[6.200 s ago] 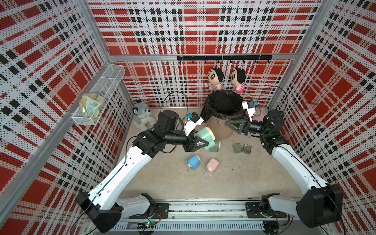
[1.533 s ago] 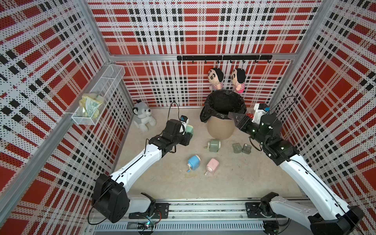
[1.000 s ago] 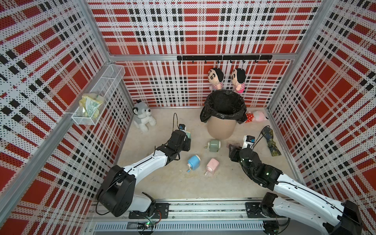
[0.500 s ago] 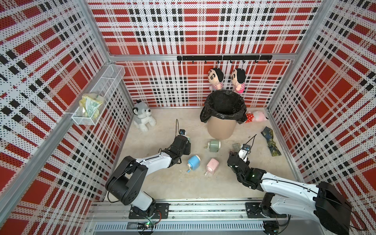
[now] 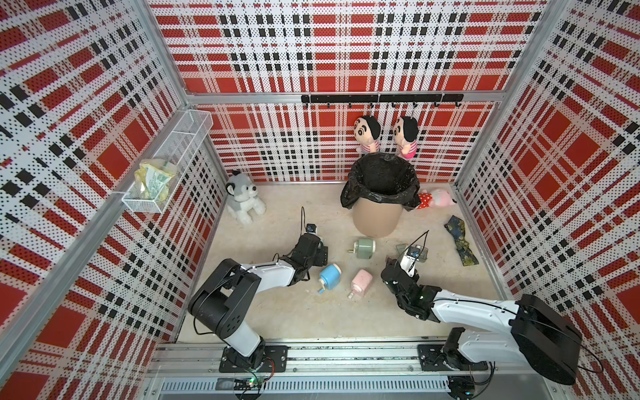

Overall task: Take out the pencil sharpener tray and clean the shavings
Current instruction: Place the pencil sharpener at the center of the board, then place the container at the center of the board.

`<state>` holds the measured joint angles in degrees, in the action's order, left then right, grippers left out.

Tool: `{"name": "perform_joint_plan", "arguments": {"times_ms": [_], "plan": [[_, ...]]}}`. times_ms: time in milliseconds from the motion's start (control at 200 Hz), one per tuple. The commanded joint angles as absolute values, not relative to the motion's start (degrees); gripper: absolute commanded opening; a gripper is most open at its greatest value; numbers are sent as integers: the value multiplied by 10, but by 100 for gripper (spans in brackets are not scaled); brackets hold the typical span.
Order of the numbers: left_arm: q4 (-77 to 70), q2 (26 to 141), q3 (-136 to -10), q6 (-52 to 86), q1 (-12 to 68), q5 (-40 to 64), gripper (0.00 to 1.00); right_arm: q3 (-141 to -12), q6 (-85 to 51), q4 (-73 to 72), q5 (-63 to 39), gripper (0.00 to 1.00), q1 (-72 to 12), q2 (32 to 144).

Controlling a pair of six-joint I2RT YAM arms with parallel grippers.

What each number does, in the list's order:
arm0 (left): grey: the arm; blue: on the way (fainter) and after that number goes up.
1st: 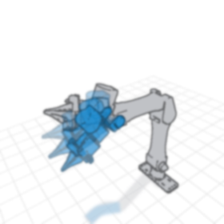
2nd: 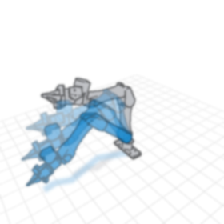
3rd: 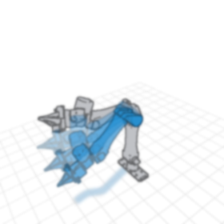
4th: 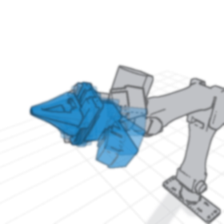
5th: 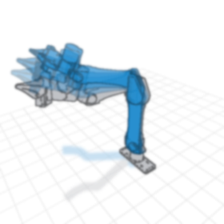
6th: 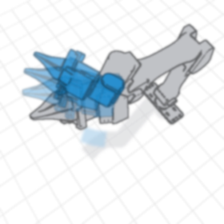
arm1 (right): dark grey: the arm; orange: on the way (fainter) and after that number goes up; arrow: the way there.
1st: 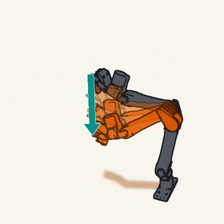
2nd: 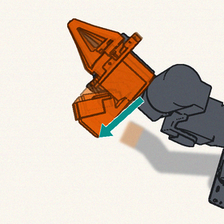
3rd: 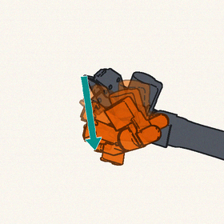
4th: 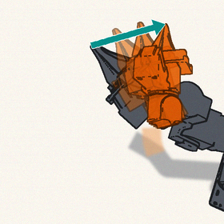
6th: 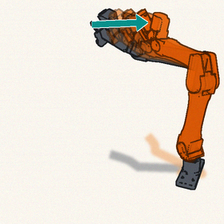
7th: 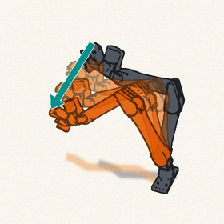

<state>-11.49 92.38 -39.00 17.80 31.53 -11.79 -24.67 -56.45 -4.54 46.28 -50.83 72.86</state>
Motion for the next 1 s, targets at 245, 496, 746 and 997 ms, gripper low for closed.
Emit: {"name": "perform_joint_plan", "arguments": {"times_ms": [245, 496, 746, 997], "plan": [[-146, 891, -384, 185, 309, -82, 94, -250, -578, -90, 471, 51, -512, 791], [-143, 824, -397, 208, 317, -43, 98, -269, -583, -75, 490, 52, -512, 810], [-105, 748, -408, 235, 334, -34, 98, -231, -607, -123, 506, 52, -512, 867], [-65, 734, -435, 229, 340, -45, 98, -160, -581, -227, 501, 53, -517, 898]]}}
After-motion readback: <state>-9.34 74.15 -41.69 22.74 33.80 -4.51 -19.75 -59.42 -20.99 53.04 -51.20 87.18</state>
